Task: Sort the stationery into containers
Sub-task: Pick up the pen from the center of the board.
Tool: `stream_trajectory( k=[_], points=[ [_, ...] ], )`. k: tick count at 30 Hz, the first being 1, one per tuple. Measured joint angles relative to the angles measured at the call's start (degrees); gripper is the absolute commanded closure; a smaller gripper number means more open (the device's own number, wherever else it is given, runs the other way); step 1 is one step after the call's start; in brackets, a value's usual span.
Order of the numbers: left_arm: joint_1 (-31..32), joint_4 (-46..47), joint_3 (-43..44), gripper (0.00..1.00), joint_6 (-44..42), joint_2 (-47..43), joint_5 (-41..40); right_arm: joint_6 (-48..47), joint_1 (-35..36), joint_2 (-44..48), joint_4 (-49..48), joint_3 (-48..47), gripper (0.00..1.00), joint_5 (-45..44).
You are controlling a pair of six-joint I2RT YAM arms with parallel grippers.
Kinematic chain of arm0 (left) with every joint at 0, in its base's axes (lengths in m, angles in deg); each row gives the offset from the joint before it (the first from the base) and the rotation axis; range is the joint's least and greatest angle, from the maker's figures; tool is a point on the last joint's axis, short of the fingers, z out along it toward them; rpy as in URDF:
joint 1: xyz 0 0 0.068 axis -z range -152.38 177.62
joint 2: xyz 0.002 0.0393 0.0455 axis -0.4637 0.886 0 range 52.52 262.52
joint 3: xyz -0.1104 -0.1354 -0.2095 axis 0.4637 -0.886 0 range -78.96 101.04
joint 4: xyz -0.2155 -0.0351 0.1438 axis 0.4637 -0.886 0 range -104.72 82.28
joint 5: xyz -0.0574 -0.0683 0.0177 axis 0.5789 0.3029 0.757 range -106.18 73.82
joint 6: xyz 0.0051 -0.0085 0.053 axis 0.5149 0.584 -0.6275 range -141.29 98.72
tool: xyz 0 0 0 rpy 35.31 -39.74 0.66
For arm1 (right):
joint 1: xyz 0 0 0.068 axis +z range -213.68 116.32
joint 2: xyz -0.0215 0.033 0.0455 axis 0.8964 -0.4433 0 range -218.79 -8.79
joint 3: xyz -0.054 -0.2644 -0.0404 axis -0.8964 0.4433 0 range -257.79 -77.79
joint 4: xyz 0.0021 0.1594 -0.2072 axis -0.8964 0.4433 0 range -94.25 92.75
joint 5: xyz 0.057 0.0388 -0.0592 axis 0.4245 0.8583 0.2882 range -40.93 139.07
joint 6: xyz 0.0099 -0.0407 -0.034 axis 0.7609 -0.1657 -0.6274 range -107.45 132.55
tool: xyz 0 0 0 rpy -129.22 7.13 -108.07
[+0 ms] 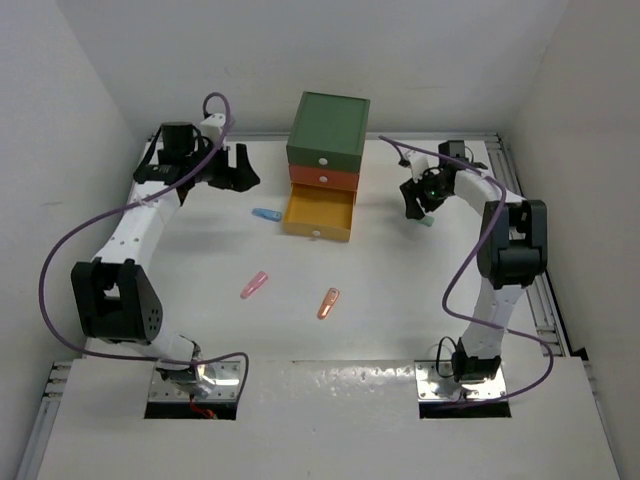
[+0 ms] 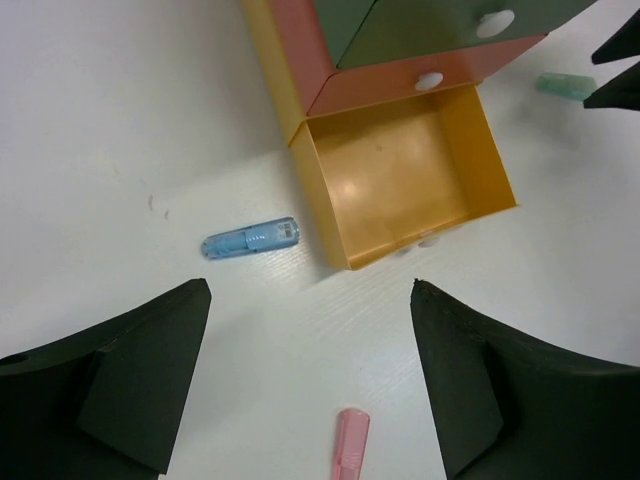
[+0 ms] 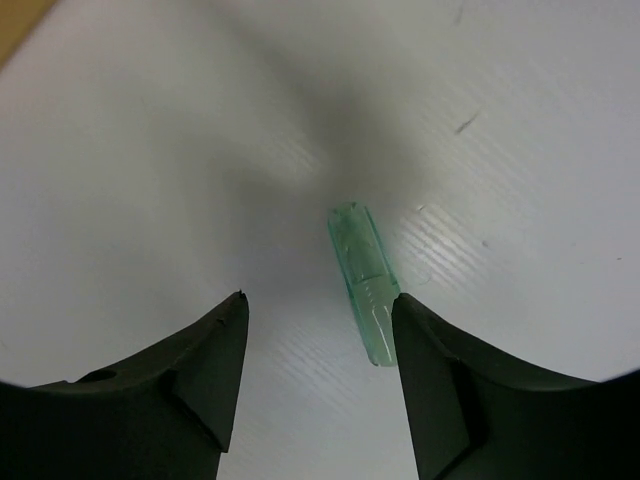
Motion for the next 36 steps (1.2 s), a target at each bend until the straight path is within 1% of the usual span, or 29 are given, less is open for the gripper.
stream_trajectory(
  k=[2, 5, 8, 10, 11, 14, 17, 20, 22, 23, 26, 27, 29, 30, 33, 36],
  points=[
    [-1.3, -0.4, 0.0, 0.12, 0.3, 1.0, 2.1, -1.2, 0.0, -1.9, 0.6, -0.1, 0.41, -0.5],
    [-1.6, -1.9, 1.0, 0.13, -1.3, 3.0, 2.7, -2.8, 0.0, -4.0, 1.1, -0.3, 0.41, -1.4],
    [-1.9, -4.4, 5.2, 0.15, -4.3, 7.3, 2.8, -4.1, 0.0, -5.4, 1.5, -0.6, 0.41, -2.1],
    [-2.2, -5.2, 7.7, 0.16, -6.3, 10.3, 3.2, -5.1, 0.0, -6.1, 1.3, -0.7, 0.44, -2.9],
    [-2.6, -5.2, 8.7, 0.16, -7.2, 11.8, 3.5, -5.4, 0.0, -6.3, 0.9, -0.8, 0.49, -3.3],
    [-4.2, -5.0, 10.4, 0.17, -9.7, 15.3, 4.6, -6.7, 0.0, -6.6, 0.4, -0.8, 0.56, -4.0],
    [-5.4, -4.9, 11.8, 0.17, -13.0, 18.6, 5.3, -7.8, -0.4, -6.7, -0.4, -0.2, 0.6, -4.8],
    [-6.1, -4.7, 15.0, 0.17, -17.4, 23.1, 6.3, -9.2, -1.0, -6.6, -0.7, 0.9, 0.65, -4.7],
    [-6.2, -5.4, 17.6, 0.17, -22.1, 26.0, 8.5, -10.1, -1.5, -6.5, -0.8, 1.1, 0.69, -4.7],
    [-6.2, -6.1, 18.9, 0.17, -25.2, 27.4, 10.3, -10.3, -1.7, -6.4, -0.8, 1.2, 0.74, -4.7],
    [-6.4, -8.7, 20.3, 0.16, -36.5, 29.9, 15.4, -11.2, -2.2, -5.9, -0.8, 1.7, 0.83, -4.8],
    [-6.4, -10.2, 20.3, 0.16, -40.7, 30.3, 16.9, -11.4, -2.4, -5.7, -0.8, 2.1, 0.91, -4.8],
    [-6.1, -12.8, 20.3, 0.16, -47.8, 30.9, 19.1, -11.4, -2.5, -4.8, -0.6, 3.1, 0.98, -4.8],
    [-6.0, -14.1, 20.4, 0.16, -51.2, 31.2, 19.8, -11.3, -2.6, -4.2, -0.3, 3.9, 1.0, -4.7],
    [-5.6, -18.8, 20.4, 0.16, -61.5, 32.2, 21.3, -10.6, -2.8, -1.6, 1.9, 5.7, 1.0, -4.1],
    [-4.7, -21.7, 19.6, 0.18, -68.7, 33.1, 21.9, -8.2, -2.8, 2.0, 3.6, 5.8, 1.0, -2.1]
  ],
)
